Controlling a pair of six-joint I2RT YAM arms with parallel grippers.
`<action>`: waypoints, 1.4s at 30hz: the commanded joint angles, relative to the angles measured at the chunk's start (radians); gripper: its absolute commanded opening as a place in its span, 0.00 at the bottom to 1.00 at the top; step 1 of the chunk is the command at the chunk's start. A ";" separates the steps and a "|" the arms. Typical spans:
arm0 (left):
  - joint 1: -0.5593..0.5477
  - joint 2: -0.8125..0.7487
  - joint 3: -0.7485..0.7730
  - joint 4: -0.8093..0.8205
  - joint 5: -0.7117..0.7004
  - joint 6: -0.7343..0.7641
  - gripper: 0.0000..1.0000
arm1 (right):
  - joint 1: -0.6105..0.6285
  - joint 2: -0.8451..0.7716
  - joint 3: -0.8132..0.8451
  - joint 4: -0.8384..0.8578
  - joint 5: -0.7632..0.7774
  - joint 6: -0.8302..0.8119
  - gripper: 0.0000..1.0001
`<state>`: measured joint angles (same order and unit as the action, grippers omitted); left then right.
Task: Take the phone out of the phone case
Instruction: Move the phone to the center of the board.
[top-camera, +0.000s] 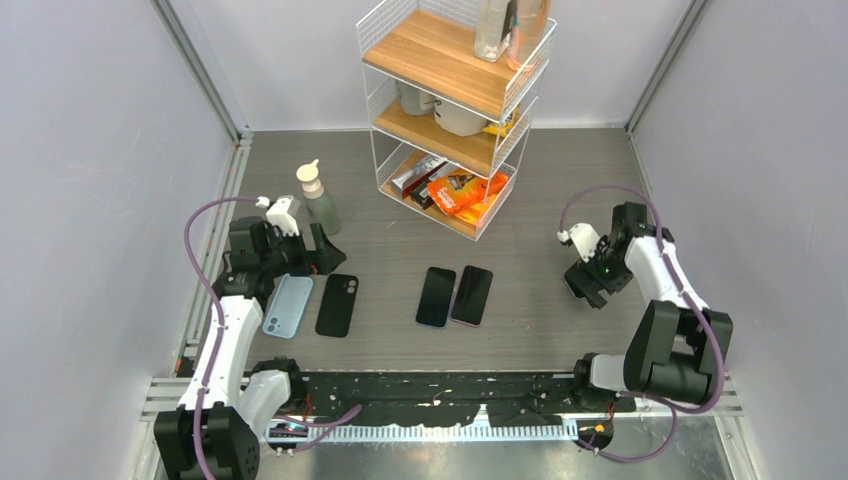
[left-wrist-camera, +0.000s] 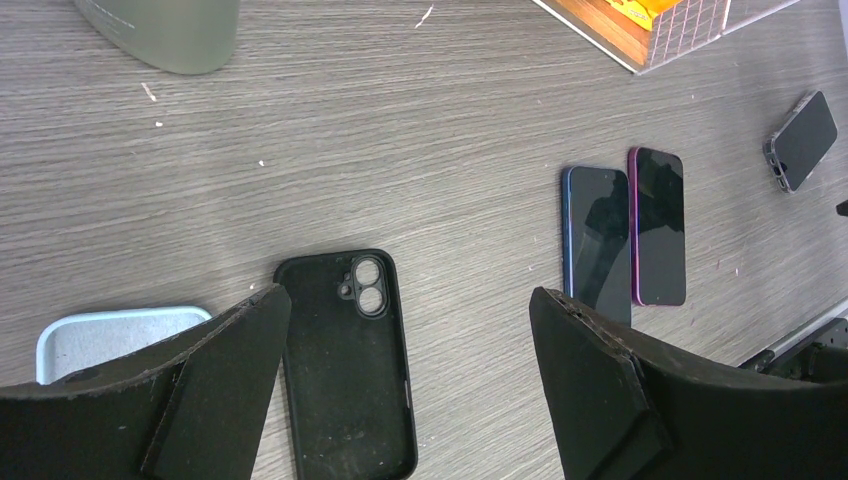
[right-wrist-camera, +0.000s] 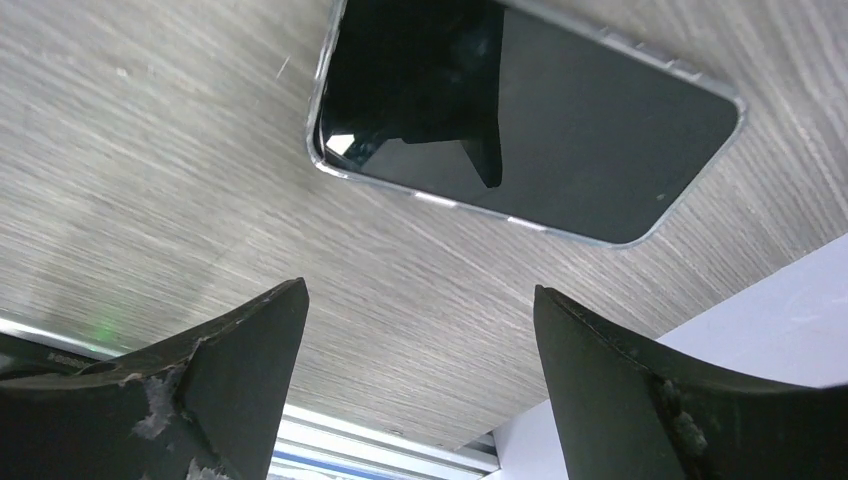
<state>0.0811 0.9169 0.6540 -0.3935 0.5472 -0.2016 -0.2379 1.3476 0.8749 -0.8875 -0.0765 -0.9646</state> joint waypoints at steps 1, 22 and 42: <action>0.006 -0.003 0.027 0.042 0.023 0.001 0.93 | -0.003 -0.107 -0.081 0.083 0.035 -0.111 0.89; 0.006 0.017 0.030 0.044 0.009 0.006 0.94 | 0.133 0.004 -0.202 0.464 0.033 -0.049 0.92; 0.006 0.012 0.029 0.038 0.007 0.012 0.94 | 0.174 0.318 0.154 0.432 0.058 0.105 0.95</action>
<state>0.0811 0.9405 0.6540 -0.3931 0.5465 -0.2012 -0.0483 1.6604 0.9791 -0.4274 0.0143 -0.8608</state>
